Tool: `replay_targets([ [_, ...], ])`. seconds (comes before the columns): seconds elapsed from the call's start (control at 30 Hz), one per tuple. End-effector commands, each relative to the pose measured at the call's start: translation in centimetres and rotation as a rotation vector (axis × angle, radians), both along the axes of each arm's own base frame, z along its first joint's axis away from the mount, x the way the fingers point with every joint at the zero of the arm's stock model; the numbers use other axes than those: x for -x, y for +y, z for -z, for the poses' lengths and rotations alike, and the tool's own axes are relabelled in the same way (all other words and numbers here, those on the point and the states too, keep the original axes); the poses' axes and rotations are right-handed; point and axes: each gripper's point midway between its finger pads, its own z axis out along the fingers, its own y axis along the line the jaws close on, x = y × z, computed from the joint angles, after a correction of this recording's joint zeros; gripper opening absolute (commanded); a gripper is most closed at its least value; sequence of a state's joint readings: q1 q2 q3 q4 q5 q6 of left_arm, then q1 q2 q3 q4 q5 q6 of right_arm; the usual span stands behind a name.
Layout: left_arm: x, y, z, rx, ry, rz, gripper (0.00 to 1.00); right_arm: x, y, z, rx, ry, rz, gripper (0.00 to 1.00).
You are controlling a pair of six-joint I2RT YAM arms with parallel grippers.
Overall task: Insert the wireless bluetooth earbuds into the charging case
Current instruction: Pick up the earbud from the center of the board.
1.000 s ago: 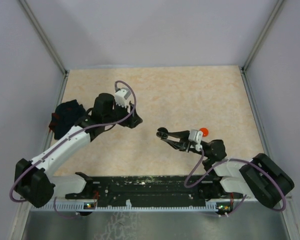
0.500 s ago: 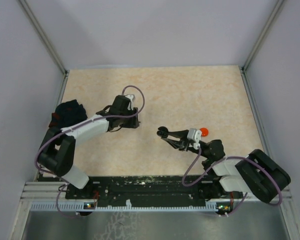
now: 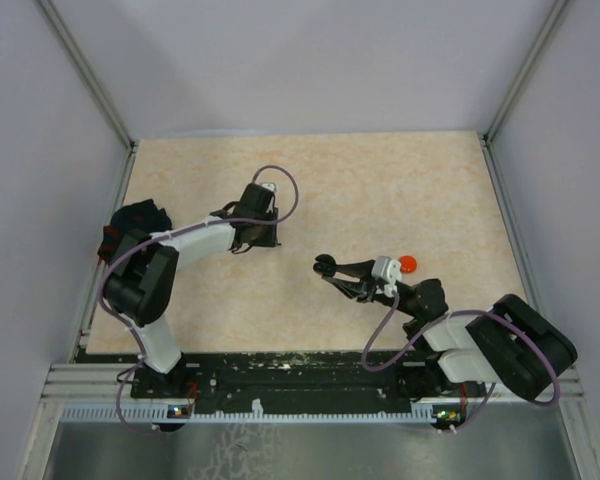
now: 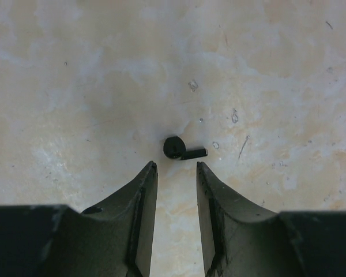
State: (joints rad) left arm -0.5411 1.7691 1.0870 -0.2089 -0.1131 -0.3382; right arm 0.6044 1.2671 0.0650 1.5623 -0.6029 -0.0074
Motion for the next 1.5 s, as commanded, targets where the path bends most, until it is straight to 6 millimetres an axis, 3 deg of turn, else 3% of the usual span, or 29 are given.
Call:
replay_targets([
  [0.0, -1.5, 0.1, 0.0, -0.028, -0.022, -0.018, 0.39, 0.7, -0.3, -3.2, -0.085, -0.122, -0.008, 0.0],
  [0.2, -1.9, 0.2, 1.1, -0.055, -0.005, -0.021, 0.42, 0.7, -0.2, -3.1, -0.083, -0.117, -0.013, 0.0],
  [0.5, -1.9, 0.1, 2.2, -0.068, 0.019, -0.013, 0.37, 0.7, -0.1, -3.0, -0.079, -0.116, -0.019, 0.0],
  [0.9, -0.1, 0.0, 3.1, -0.106, 0.111, 0.005, 0.36, 0.8, -0.1, -3.1, -0.08, -0.116, -0.025, 0.0],
  [1.47, 0.7, -0.1, 4.5, -0.238, 0.135, 0.006, 0.28, 0.9, -0.2, -3.2, -0.084, -0.116, -0.023, 0.0],
])
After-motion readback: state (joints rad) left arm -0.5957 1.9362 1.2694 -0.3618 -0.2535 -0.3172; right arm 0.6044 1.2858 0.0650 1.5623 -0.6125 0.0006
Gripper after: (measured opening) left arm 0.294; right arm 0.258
